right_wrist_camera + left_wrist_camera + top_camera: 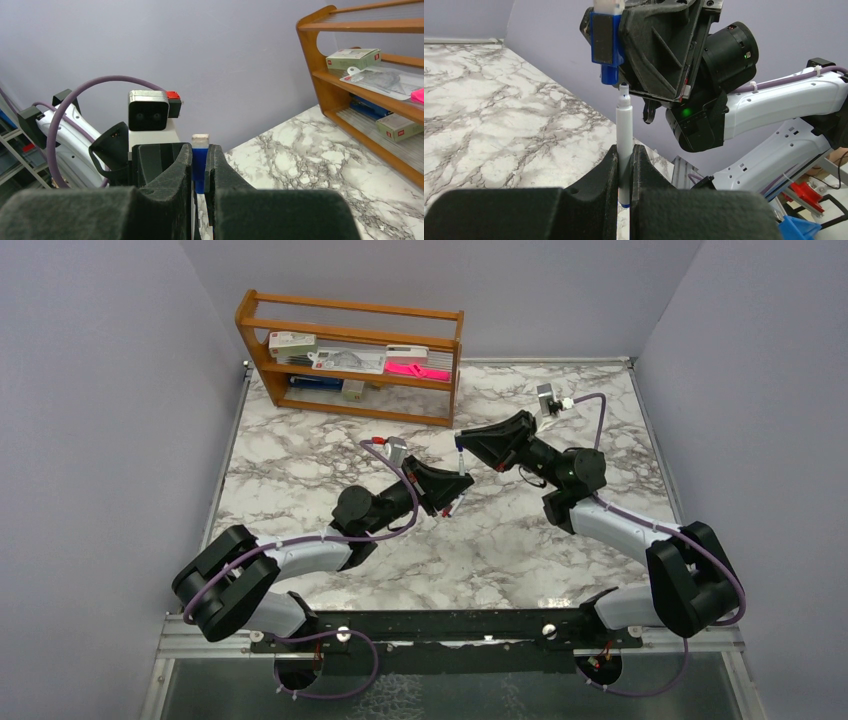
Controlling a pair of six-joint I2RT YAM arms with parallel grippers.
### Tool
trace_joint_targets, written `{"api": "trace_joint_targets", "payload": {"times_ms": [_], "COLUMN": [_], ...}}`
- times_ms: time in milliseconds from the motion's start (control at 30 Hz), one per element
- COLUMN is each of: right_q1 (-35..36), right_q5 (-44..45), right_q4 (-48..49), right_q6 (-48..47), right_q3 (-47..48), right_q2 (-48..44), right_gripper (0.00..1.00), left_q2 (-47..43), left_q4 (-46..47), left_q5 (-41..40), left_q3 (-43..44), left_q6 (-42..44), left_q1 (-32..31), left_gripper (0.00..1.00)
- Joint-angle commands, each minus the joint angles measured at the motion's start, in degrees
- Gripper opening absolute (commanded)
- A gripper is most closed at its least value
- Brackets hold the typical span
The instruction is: Insert the pens into the pen caps
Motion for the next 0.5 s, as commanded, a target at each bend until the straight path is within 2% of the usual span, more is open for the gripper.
{"api": "trace_joint_targets", "payload": {"times_ms": [0,467], "right_q1": [-0.33,-0.31], "right_q5": [0.59,0.40], "right_q4": [1.55,3.92], "right_q6": [0.57,1.36], "right_q3": [-0.72,-0.82], "right_q2": [-0.78,-0.79], "right_gripper": [0.02,0.02], "left_q2": [-1.86,0.35], "left_q4": [-0.12,0.28], "left_q5": [-1.73,-1.02], "left_q3": [1.67,2.05], "left_q6": [1.88,1.78], "left_q1": [-0.28,-0.24], "left_gripper": [0.00,0.00]}}
